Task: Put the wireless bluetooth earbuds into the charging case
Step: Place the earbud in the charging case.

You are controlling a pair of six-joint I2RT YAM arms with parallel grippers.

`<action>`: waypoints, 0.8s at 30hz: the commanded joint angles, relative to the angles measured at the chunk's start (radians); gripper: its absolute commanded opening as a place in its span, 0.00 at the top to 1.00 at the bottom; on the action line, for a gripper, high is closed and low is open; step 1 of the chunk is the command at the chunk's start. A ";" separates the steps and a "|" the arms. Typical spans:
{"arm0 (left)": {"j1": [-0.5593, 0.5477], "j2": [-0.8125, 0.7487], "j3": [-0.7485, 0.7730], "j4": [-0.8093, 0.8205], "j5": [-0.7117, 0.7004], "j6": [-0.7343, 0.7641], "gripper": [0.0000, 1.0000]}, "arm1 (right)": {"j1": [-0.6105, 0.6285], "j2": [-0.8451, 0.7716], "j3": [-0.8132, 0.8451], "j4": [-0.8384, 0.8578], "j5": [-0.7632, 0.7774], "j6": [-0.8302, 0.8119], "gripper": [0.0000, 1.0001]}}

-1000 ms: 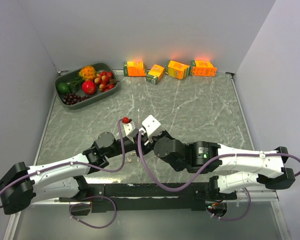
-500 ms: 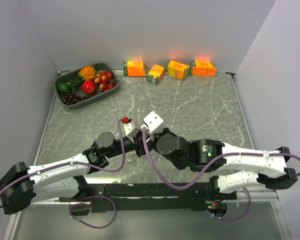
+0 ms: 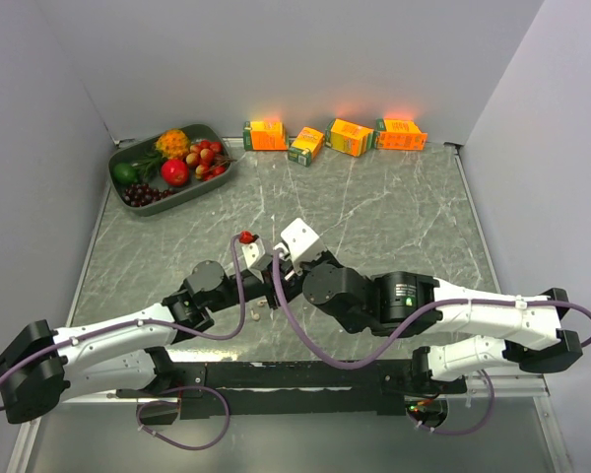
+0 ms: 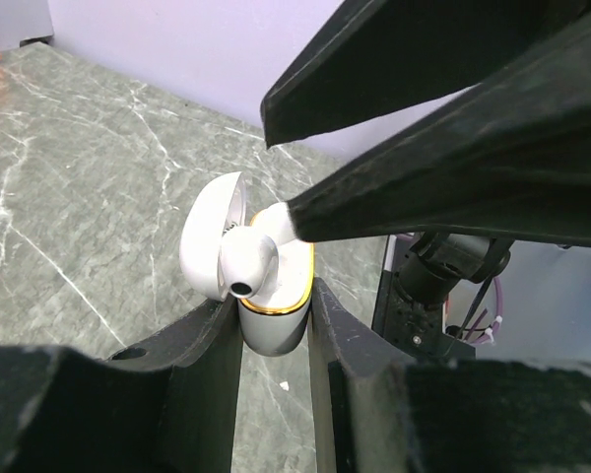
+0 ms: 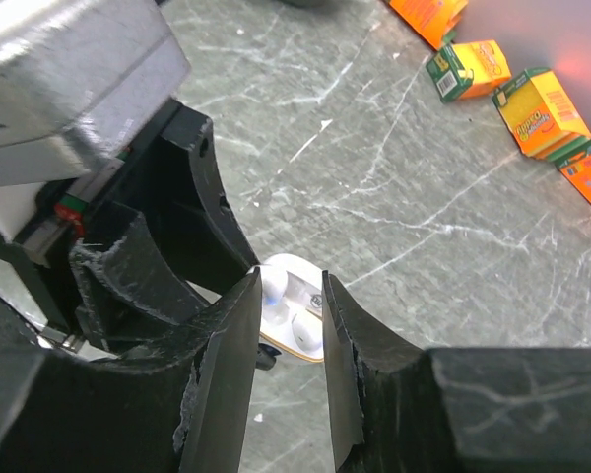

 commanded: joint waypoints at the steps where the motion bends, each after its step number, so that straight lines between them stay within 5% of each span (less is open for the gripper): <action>1: 0.004 -0.032 -0.004 0.056 -0.016 0.025 0.99 | -0.015 0.017 0.061 -0.042 0.029 0.017 0.62; 14: 0.004 -0.026 0.001 0.041 -0.016 0.033 0.99 | -0.044 0.022 0.086 -0.033 0.014 0.011 0.62; 24: 0.002 -0.035 -0.021 0.076 -0.149 0.097 0.99 | -0.064 -0.009 0.129 -0.087 -0.090 0.134 0.66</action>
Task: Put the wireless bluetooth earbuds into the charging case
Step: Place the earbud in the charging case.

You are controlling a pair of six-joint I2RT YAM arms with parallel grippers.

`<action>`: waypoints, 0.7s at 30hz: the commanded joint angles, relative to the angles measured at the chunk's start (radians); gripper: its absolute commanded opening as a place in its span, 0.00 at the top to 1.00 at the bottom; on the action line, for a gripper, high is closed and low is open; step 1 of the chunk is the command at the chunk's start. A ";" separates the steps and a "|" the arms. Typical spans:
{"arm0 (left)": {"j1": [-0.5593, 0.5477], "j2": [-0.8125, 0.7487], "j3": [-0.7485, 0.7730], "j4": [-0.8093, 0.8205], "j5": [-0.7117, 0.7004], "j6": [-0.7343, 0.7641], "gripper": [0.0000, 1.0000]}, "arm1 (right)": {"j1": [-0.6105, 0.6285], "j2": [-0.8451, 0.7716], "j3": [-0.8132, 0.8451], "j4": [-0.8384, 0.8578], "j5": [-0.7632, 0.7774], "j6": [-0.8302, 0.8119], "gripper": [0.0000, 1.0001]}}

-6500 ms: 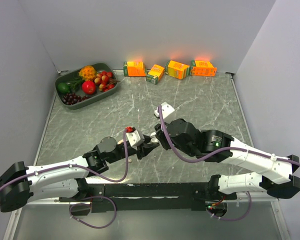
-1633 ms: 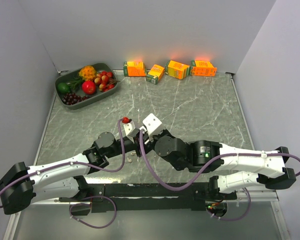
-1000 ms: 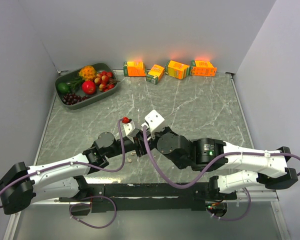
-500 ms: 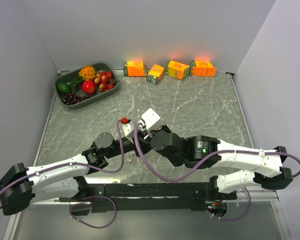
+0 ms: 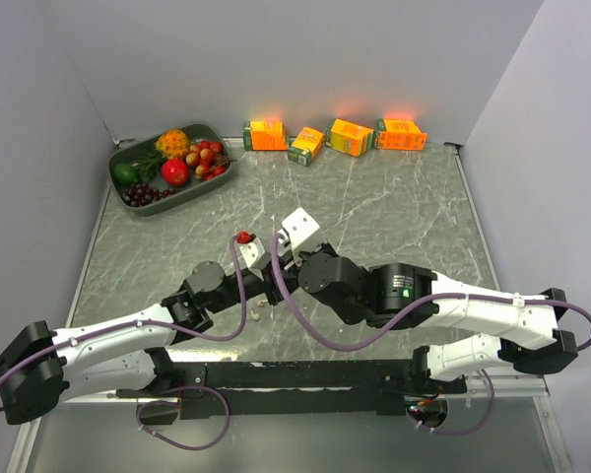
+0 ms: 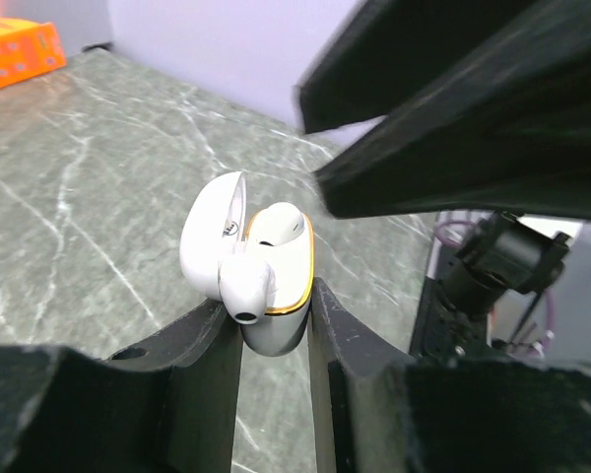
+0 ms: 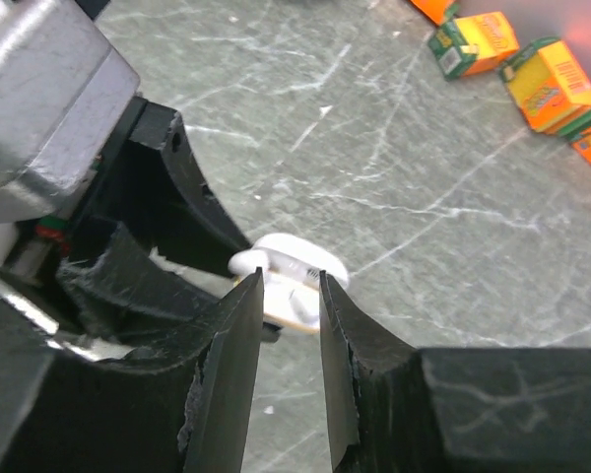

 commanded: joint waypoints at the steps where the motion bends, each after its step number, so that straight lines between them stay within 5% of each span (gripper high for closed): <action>1: 0.002 -0.026 -0.030 0.113 -0.068 0.053 0.99 | -0.025 -0.049 0.079 -0.021 -0.121 0.083 0.71; 4: 0.002 -0.032 -0.051 0.151 -0.035 0.098 0.99 | -0.055 -0.055 0.107 -0.038 -0.244 0.104 0.79; 11: 0.004 -0.068 -0.067 0.136 0.014 0.158 0.99 | -0.144 -0.031 0.142 -0.104 -0.473 0.094 0.76; 21: 0.004 -0.071 -0.068 0.133 0.015 0.148 0.99 | -0.152 0.014 0.128 -0.110 -0.532 0.084 0.75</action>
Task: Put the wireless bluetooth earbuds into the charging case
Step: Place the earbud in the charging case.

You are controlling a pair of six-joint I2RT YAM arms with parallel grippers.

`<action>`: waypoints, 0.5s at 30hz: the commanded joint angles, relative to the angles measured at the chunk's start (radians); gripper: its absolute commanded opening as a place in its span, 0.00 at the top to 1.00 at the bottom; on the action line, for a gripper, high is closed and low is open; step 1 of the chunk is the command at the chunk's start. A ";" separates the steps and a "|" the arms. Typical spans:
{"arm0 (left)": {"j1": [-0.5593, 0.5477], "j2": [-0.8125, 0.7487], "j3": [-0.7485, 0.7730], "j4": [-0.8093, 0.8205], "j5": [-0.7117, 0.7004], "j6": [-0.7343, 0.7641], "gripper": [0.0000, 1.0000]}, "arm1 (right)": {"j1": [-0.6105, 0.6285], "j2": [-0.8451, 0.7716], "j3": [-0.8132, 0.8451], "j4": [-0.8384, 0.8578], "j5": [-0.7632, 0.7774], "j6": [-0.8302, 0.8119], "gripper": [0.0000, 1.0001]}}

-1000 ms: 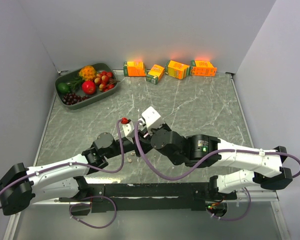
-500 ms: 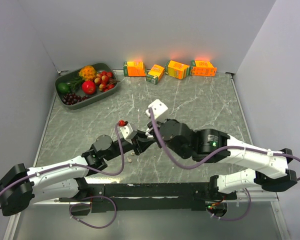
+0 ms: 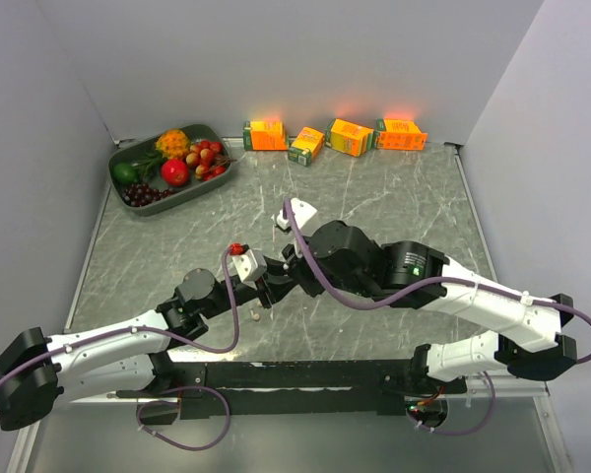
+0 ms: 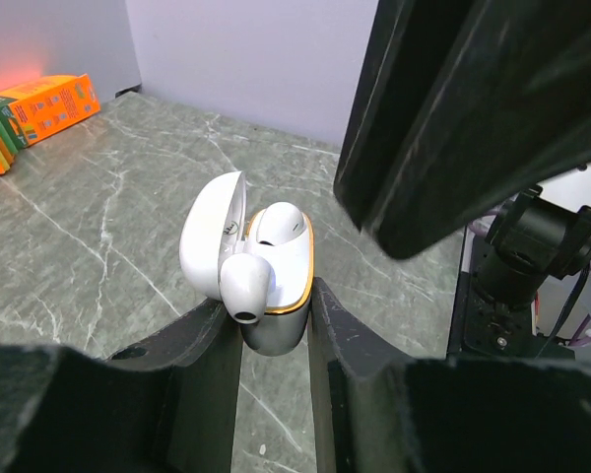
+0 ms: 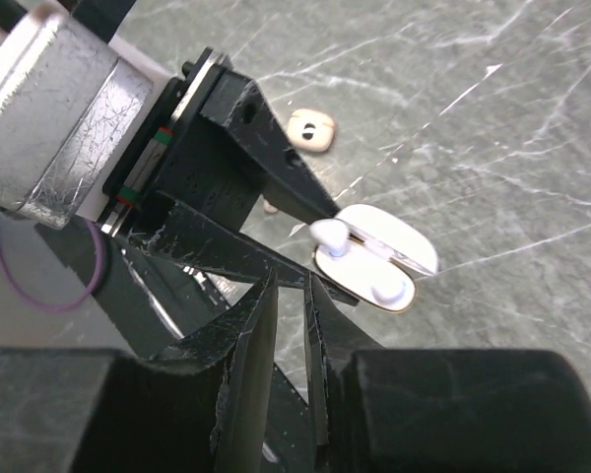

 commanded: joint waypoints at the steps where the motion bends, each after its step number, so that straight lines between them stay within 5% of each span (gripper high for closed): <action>1: 0.003 -0.013 0.003 0.063 0.023 0.010 0.99 | -0.010 0.004 0.022 -0.002 -0.030 -0.002 0.75; 6: 0.002 -0.010 0.009 0.060 0.028 0.007 0.99 | -0.032 0.014 0.012 0.005 -0.004 0.012 0.63; 15: 0.002 -0.018 0.006 0.057 0.037 0.000 0.99 | -0.059 0.045 0.002 0.010 0.004 0.014 0.62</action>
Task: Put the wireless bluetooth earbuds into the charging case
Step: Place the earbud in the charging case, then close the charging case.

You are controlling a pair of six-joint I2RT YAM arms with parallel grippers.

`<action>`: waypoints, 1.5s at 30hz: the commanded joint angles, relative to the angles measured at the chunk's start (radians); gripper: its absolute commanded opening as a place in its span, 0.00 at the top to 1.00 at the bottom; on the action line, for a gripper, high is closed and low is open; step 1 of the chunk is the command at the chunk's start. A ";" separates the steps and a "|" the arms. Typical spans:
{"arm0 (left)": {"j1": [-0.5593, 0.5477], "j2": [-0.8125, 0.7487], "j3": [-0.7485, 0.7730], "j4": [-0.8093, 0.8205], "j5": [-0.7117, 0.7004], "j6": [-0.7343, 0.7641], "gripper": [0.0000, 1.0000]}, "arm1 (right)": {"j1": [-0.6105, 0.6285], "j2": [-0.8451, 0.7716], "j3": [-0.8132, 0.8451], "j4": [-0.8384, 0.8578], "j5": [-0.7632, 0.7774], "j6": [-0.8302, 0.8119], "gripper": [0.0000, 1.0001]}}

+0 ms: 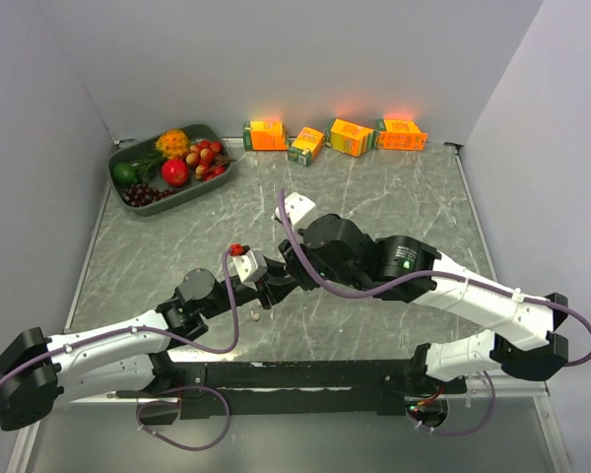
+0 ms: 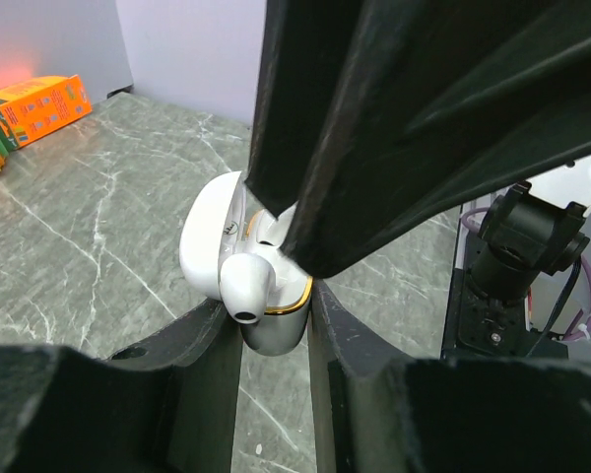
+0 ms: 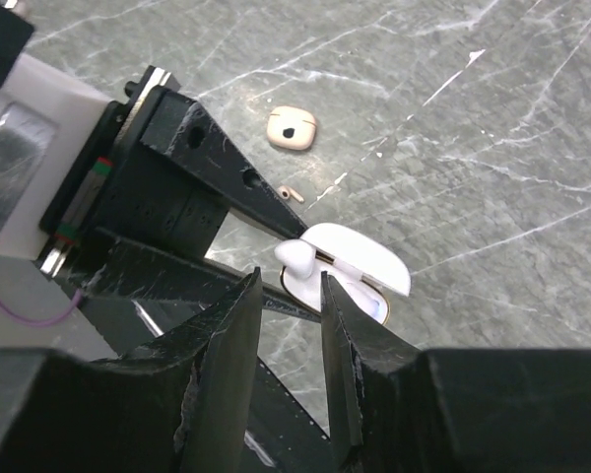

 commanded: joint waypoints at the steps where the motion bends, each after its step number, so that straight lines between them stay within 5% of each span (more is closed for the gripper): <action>1: 0.002 -0.021 0.006 0.057 0.021 -0.002 0.99 | -0.014 0.020 0.000 0.012 0.007 0.005 0.62; 22: 0.003 -0.021 0.005 0.045 -0.002 -0.017 0.99 | -0.026 -0.002 0.055 -0.002 0.056 0.027 0.58; 32: 0.003 0.004 0.023 0.037 -0.030 -0.041 0.99 | 0.059 0.073 0.175 -0.111 0.335 0.057 0.50; 45: 0.003 0.010 0.032 0.034 -0.056 -0.051 0.99 | 0.076 0.230 0.318 -0.287 0.456 0.145 0.39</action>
